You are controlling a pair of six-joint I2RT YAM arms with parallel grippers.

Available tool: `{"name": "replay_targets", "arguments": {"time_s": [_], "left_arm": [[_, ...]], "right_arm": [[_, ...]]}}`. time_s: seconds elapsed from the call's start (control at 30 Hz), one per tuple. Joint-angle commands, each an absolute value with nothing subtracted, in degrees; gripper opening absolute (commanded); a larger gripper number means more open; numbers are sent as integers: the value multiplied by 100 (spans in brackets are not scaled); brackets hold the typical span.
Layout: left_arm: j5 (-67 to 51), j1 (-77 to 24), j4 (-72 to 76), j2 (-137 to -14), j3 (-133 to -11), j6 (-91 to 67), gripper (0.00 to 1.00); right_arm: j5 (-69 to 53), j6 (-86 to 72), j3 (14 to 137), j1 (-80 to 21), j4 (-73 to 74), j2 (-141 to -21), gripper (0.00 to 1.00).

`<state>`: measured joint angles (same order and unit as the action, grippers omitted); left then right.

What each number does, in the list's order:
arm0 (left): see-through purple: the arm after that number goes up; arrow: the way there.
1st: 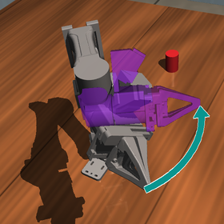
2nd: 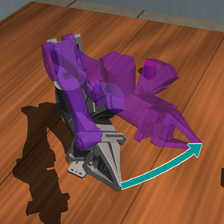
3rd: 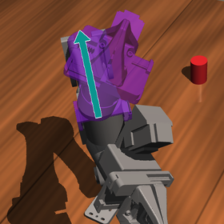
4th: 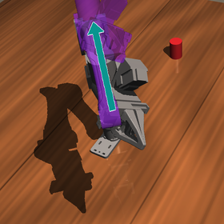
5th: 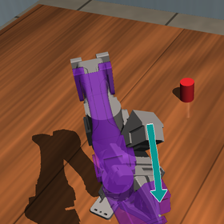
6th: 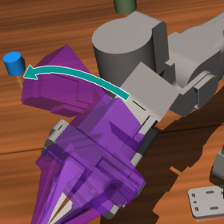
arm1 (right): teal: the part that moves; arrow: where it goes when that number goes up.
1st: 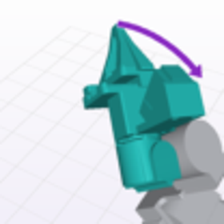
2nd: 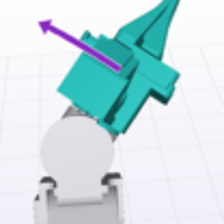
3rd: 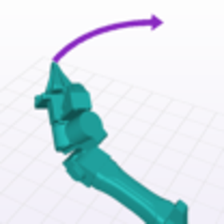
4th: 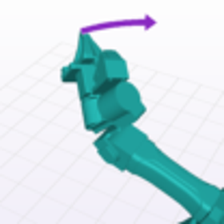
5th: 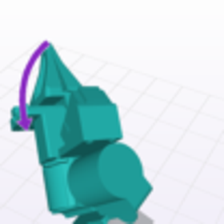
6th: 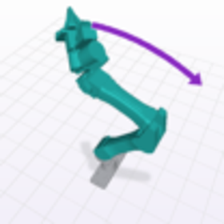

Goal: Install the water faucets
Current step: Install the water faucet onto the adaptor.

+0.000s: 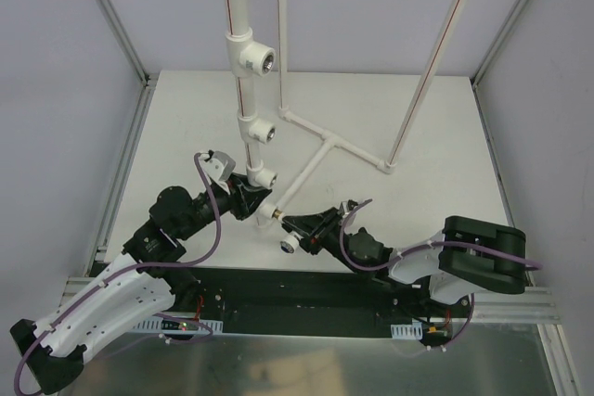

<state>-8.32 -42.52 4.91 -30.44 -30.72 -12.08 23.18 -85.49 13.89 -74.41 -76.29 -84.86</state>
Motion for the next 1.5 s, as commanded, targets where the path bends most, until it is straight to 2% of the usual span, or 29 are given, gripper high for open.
{"name": "replay_targets", "arguments": {"time_s": [0.0,0.8,1.23,1.47], "left_arm": [[-1230,-4324,1063,-3243,-3375,-1863,0],[-1283,-4509,1266,-3410,-3138,-1854,0],[-1318,-4588,1266,-3525,-3278,-1846,0],[-1275,-4649,1266,-3542,-3278,-1846,0]], "right_arm": [[2144,-8736,1740,-7550,-8200,-8552,0],[2101,-8877,2013,-7646,-7216,-8156,0],[1345,-7437,2355,-7515,-7375,-8895,0],[1555,-6110,2574,-7550,-5681,-8140,0]]}}
